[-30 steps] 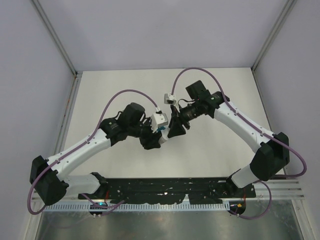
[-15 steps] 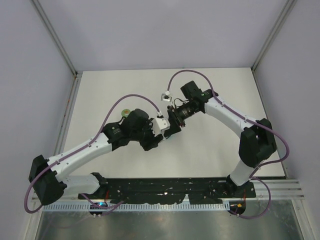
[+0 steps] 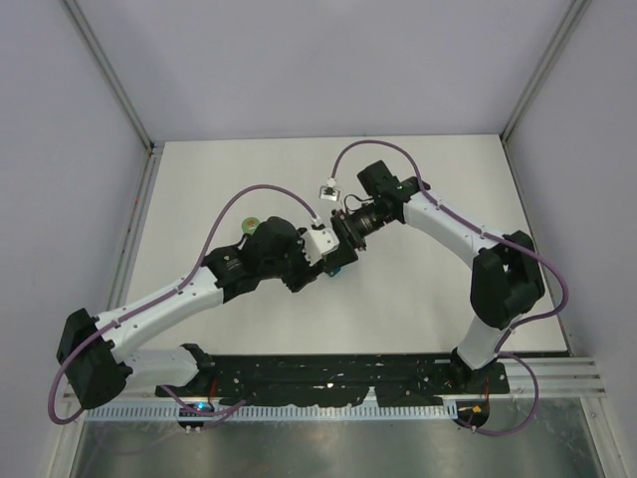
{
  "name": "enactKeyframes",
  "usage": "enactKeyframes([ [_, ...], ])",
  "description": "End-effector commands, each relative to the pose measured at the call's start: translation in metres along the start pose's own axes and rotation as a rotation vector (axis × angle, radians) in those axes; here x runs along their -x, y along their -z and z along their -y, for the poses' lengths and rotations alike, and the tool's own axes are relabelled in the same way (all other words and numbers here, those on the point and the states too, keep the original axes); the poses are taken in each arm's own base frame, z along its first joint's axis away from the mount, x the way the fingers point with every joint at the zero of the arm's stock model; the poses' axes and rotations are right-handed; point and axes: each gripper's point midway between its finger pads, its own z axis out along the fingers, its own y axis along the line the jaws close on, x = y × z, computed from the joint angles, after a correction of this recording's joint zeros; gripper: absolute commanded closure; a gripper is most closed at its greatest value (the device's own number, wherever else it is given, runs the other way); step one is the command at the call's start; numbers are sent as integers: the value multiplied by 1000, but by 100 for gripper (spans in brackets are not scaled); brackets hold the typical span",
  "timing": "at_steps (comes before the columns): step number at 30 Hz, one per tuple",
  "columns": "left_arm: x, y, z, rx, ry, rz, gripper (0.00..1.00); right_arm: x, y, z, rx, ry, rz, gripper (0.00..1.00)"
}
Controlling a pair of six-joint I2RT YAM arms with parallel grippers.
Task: Sort the pills into containers
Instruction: Screw the lid of the pill bottle onto the pill bottle.
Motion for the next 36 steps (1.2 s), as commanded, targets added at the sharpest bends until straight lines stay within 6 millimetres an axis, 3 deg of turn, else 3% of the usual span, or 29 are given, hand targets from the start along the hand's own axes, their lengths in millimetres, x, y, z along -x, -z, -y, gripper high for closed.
enactKeyframes([
  [1,54,7,-19,82,-25,212,100,16,8,-37,60,72,33,29],
  [14,60,18,-10,11,-21,246,100,9,40,-37,-75,181,54,12],
  [21,66,37,10,-167,-5,305,100,0,59,-36,-163,281,38,7],
  [25,70,52,28,-317,-1,333,100,6,71,-47,-222,410,52,7],
  [30,71,70,52,-494,-2,330,100,21,86,-78,-278,601,94,6],
  [36,74,81,67,-626,-3,309,100,23,76,-101,-283,727,56,5],
])
